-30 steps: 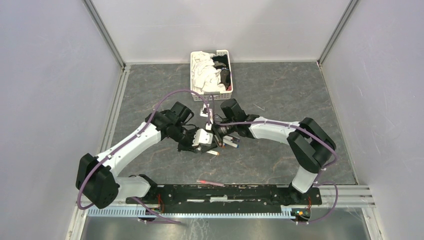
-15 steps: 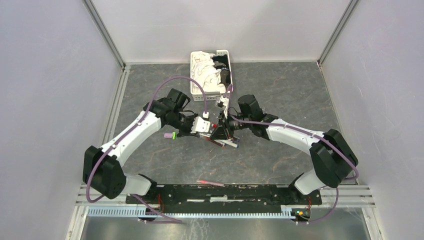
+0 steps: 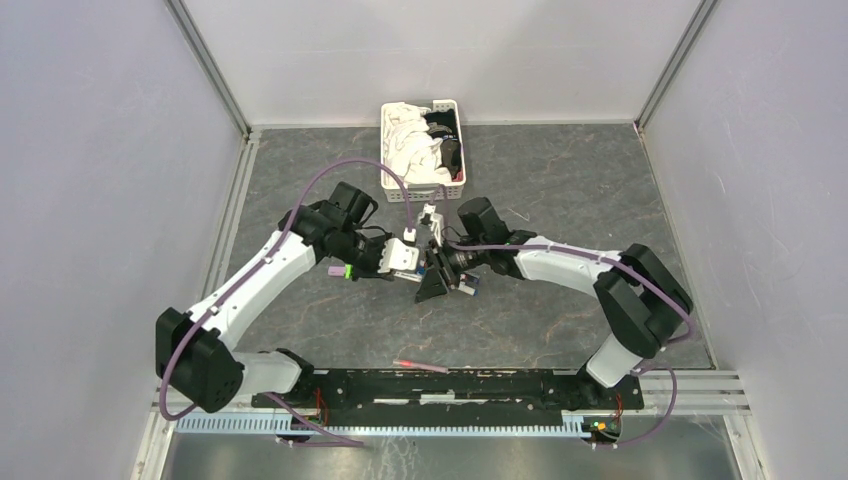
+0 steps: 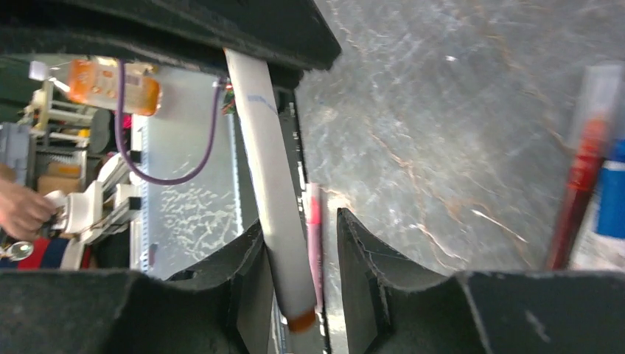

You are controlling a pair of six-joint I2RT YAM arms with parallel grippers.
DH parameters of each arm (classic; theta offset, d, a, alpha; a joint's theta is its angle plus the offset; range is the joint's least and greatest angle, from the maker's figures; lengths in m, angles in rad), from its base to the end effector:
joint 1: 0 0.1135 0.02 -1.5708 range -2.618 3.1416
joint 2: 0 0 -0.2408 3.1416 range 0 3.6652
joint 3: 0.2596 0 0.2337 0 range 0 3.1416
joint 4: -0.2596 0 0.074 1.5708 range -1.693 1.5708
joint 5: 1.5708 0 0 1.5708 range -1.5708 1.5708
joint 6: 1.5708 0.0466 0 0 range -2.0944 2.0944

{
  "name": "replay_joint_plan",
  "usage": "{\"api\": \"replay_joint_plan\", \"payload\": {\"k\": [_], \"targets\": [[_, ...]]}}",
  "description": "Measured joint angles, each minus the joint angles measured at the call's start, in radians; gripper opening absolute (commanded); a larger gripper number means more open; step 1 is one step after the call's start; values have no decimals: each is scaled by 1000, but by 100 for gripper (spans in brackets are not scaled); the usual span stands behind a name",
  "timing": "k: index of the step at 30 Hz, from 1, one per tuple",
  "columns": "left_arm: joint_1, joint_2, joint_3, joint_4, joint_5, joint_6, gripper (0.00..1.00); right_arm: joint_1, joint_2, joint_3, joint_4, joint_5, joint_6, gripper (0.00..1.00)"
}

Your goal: Open the pen caps

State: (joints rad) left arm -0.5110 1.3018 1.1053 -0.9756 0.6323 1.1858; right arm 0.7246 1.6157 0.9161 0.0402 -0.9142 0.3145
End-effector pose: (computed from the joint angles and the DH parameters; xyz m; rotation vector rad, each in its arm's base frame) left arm 0.1894 -0.1378 0.2575 1.9847 1.5289 -0.6045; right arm 0.2176 0.2419 0.1918 -1.0199 2.1576 1.5551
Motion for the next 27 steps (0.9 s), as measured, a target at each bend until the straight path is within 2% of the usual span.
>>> {"api": "replay_joint_plan", "payload": {"k": [3, 8, 10, 13, 19, 24, 27], "targets": [[-15, -16, -7, -6, -3, -19, 2, 28, 37, 34, 3, -30, 43, 40], [-25, -20, -36, -14, -1, -27, 2, 52, 72, 101, 2, -35, 63, 52], [-27, -20, -43, -23, -3, -27, 2, 51, 71, 117, -39, -29, 34, 62], [-28, -22, -55, -25, -19, -26, 2, 42, 51, 110, -103, -17, -9, 67], [-28, -30, -74, -32, -44, -26, 2, -6, -71, 49, -142, 4, -27, 67], [-31, -30, -68, -32, -16, -36, 2, 17, -17, 89, -126, -2, -8, 66], [-34, -32, -63, -32, 2, -37, 2, 48, 43, 143, -123, -7, 3, 62]]}}
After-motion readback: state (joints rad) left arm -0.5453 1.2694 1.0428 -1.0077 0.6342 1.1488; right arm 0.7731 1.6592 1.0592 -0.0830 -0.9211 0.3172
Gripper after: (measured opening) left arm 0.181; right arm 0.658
